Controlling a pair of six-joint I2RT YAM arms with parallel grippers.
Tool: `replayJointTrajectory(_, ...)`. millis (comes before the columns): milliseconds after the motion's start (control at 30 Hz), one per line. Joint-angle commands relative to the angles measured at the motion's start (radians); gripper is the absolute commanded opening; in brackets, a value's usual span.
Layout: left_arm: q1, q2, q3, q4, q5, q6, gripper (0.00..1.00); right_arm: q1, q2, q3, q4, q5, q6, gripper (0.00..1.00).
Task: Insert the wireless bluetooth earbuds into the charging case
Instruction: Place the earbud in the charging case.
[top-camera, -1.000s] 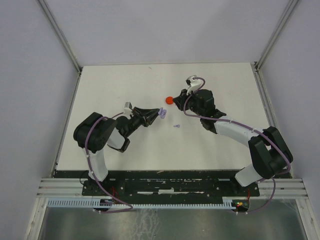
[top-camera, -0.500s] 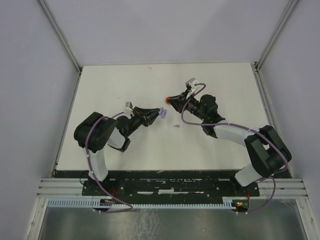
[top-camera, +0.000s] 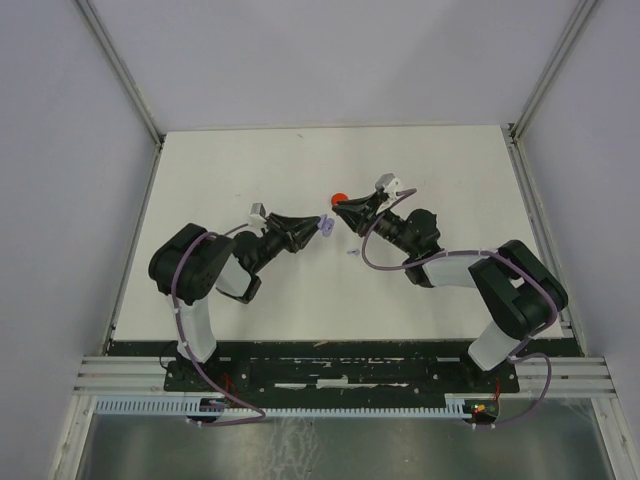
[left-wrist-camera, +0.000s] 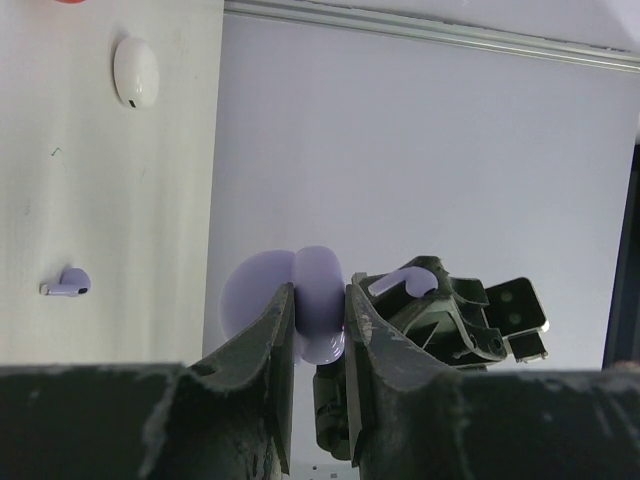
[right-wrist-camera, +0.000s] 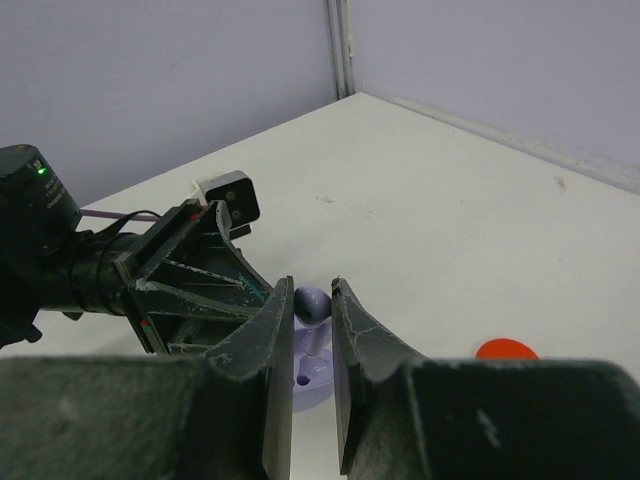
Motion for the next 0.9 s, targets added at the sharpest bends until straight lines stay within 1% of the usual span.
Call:
replayJointTrajectory(0, -0.004, 0.020, 0.030, 0.199, 0.033, -0.008, 0.03, -0.002, 0.001, -0.018, 0.176, -0.071, -0.047, 0.02)
replayJointTrajectory(300, -0.005, 0.014, 0.044, 0.198, 0.045, -0.031, 0.03, 0.023, 0.057, -0.035, 0.225, -0.101, -0.112, 0.02)
replayJointTrajectory(500, -0.004, 0.007, 0.053, 0.200, 0.059, -0.051, 0.03, 0.046, 0.071, -0.044, 0.217, -0.100, -0.163, 0.02)
replayJointTrajectory(867, -0.005, -0.022, 0.048, 0.200, 0.067, -0.063, 0.03, 0.060, 0.081, -0.054, 0.203, -0.079, -0.190, 0.02)
